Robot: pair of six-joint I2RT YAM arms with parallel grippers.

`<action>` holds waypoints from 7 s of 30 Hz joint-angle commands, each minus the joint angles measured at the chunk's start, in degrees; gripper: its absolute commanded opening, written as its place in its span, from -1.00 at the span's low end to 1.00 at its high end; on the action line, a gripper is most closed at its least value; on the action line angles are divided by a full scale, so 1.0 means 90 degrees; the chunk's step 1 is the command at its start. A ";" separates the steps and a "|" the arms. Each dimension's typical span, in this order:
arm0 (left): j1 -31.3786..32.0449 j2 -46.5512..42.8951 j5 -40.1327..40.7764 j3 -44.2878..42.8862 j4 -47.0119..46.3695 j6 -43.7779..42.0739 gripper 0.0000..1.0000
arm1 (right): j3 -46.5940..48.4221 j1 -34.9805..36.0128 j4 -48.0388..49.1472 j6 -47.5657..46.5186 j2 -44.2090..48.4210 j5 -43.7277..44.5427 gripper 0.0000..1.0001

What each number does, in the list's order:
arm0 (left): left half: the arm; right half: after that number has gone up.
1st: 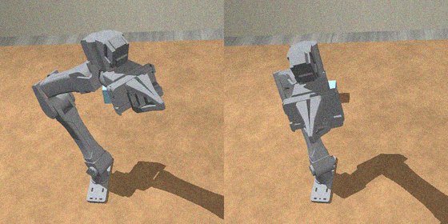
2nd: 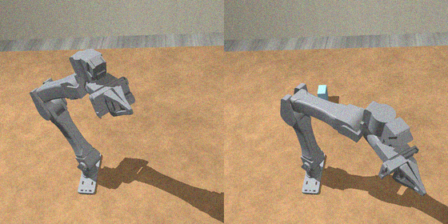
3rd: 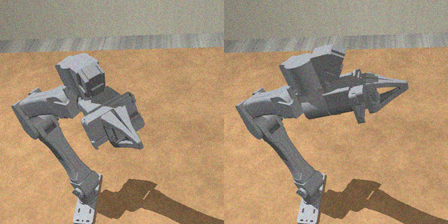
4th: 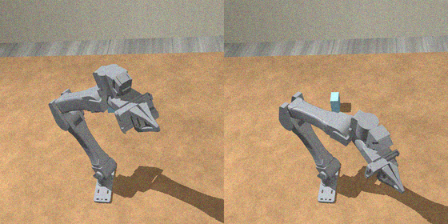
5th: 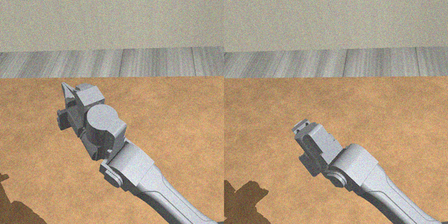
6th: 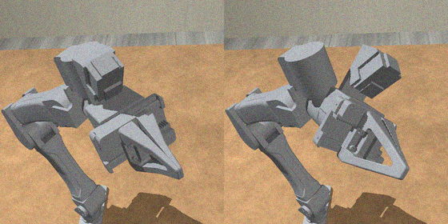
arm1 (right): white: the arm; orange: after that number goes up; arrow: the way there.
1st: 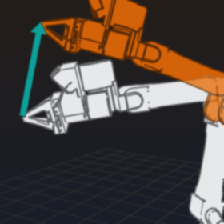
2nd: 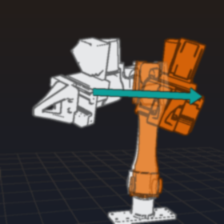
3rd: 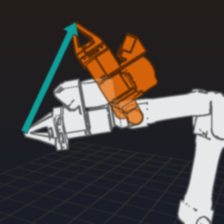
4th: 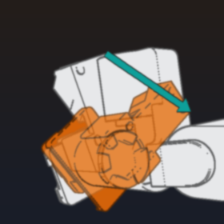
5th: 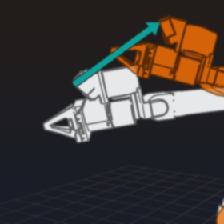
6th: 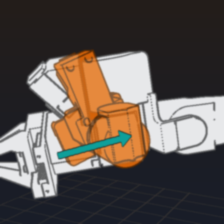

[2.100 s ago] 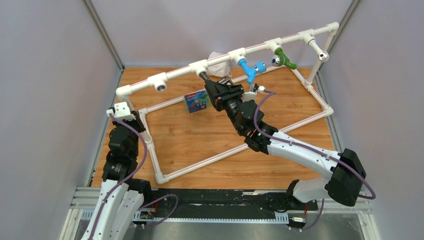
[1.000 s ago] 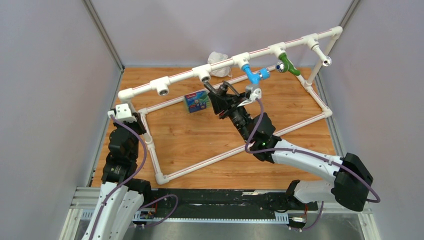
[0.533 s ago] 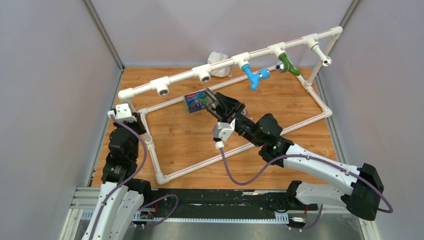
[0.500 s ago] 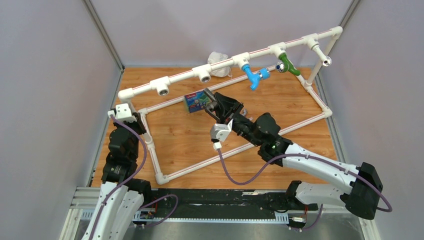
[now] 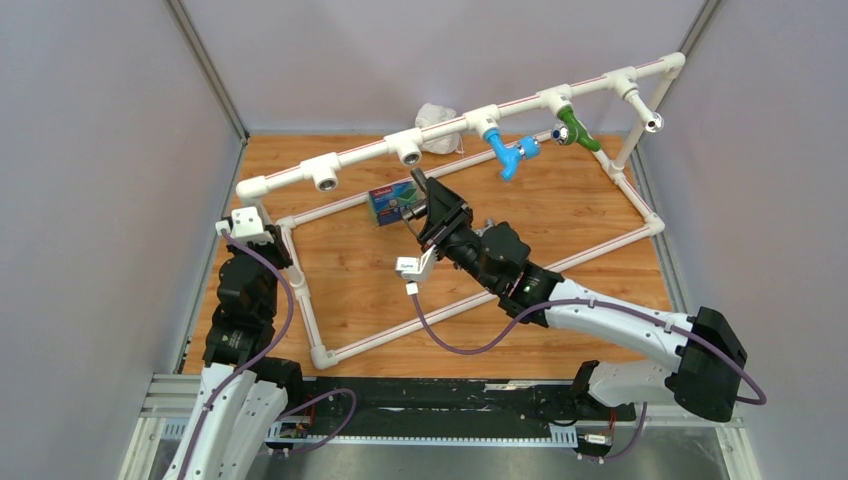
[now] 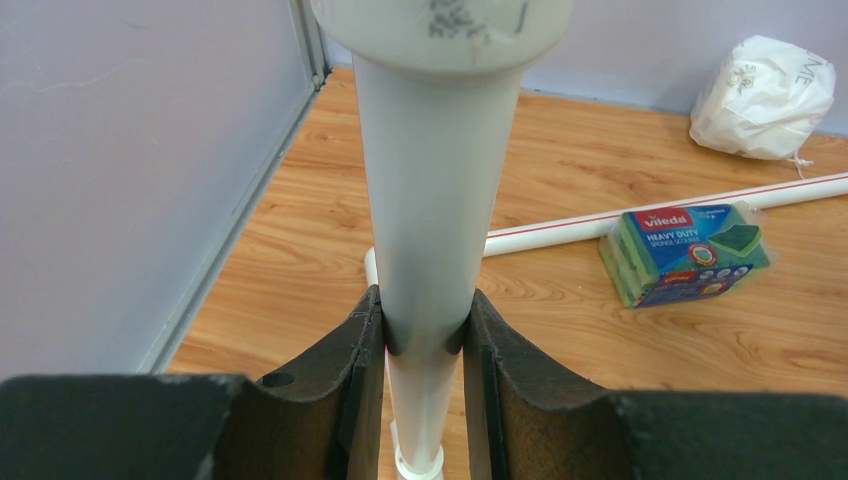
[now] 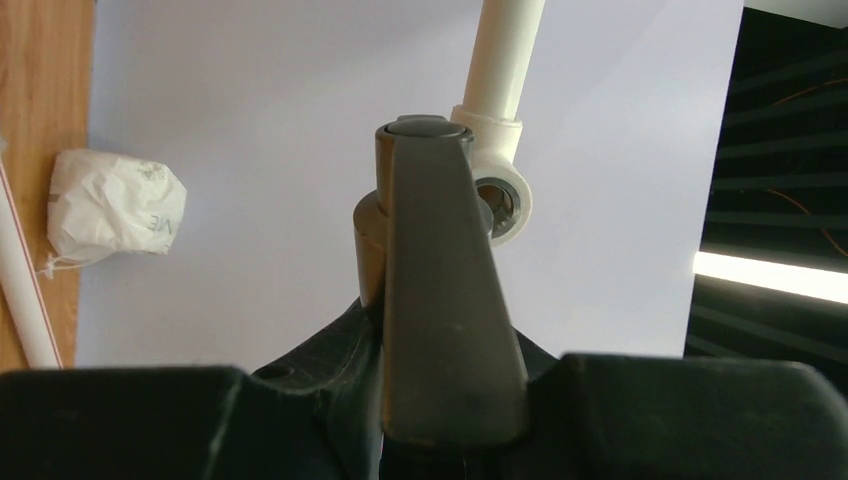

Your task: Install the water faucets

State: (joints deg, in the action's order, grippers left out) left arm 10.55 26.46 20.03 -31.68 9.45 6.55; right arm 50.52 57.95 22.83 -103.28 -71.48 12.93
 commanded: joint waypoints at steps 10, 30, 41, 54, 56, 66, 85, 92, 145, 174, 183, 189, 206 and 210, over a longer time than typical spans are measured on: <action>0.0108 0.0127 -0.0351 -0.0064 0.0239 0.0044 -0.99 | 0.0792 0.0191 -0.0007 -0.0848 0.0091 0.0575 -1.00; 0.0108 0.0000 -0.0361 -0.0044 0.0239 0.0064 -1.00 | 0.1203 0.0221 -0.0709 -0.0721 -0.0397 0.0946 -1.00; 0.0117 -0.0059 -0.0361 -0.0035 0.0229 0.0064 -1.00 | 0.1652 0.0201 -0.1394 -0.0585 -0.0475 0.0955 -1.00; 0.0117 -0.0098 -0.0341 -0.0025 0.0239 0.0064 -1.00 | 0.1808 -0.0091 -0.1687 0.0108 -0.0710 0.1083 -1.00; 0.0117 -0.0098 -0.0331 -0.0025 0.0239 0.0064 -1.00 | 0.1837 -0.0179 -0.1687 0.0391 -0.0739 0.1093 -1.00; 0.0117 -0.0088 -0.0341 -0.0025 0.0229 0.0064 -1.00 | 0.1750 -0.0258 -0.1590 0.1826 -0.0963 0.1190 -1.00; 0.0137 -0.0088 -0.0331 -0.0034 0.0229 0.0064 -1.00 | 0.1349 -0.0277 0.0070 0.5673 -0.1247 0.1171 -1.00; 0.0147 -0.0088 -0.0331 -0.0034 0.0248 0.0073 -0.99 | 0.1174 -0.0277 0.0500 0.7030 -0.1266 0.1161 -1.00; 0.0342 -0.0790 -0.1892 -0.1627 0.2192 0.0718 0.42 | 0.0715 -0.0394 -0.0681 0.8039 0.0715 -0.1551 -1.00; 0.1200 0.1561 -0.5400 0.0063 -0.3960 0.6450 0.88 | -0.1199 -0.0131 0.2384 0.8214 0.0023 -0.0754 -1.00; 0.1855 0.2186 -0.4990 0.0112 -0.4135 0.6821 0.75 | -0.1249 -0.0062 0.3030 0.8322 -0.0309 -0.0372 -1.00; 0.2246 0.2470 -0.4931 -0.0005 -0.4439 0.6997 0.53 | -0.1170 -0.0004 0.3108 0.8293 -0.0553 -0.0168 -1.00; 0.2383 0.1574 -0.3750 0.0093 -0.3307 0.6432 0.52 | -0.1072 0.0055 0.3127 0.8273 -0.0632 -0.0059 -1.00; 0.2383 0.0920 -0.3125 -0.0064 -0.2506 0.5660 0.57 | -0.1131 0.0055 0.3166 0.8302 -0.0602 -0.0147 -1.00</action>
State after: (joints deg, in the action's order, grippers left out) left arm 31.81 39.94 -14.09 -29.74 -19.66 64.88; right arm 38.65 58.11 46.22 -29.87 -77.89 11.90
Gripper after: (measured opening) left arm 0.772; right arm 0.280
